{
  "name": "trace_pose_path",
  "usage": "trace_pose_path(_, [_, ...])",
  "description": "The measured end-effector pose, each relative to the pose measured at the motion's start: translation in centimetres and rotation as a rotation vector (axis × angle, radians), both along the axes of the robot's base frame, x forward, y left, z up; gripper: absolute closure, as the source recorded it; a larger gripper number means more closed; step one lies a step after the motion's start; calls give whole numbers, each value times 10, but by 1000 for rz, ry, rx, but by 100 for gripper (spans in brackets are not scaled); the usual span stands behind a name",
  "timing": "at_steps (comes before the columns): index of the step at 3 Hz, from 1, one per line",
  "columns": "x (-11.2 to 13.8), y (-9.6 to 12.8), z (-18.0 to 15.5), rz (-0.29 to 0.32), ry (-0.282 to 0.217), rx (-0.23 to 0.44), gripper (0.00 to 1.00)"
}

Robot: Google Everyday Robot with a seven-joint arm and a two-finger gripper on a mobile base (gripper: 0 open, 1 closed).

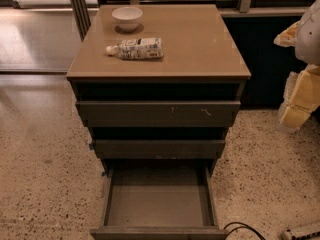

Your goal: Close bottom drawer

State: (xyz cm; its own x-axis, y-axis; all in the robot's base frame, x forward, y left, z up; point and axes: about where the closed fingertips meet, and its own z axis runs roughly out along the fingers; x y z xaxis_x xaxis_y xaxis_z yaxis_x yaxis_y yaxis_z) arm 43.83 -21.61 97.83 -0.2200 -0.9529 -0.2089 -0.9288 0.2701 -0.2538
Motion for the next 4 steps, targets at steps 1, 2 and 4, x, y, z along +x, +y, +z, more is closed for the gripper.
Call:
trace_pose_path(1, [-1,1,-4,1,-1,4,0])
trace_pose_path(2, [0,-2,-30,-2,16,19,0])
trace_pose_path(4, [7,0,-100,22,32,58,0])
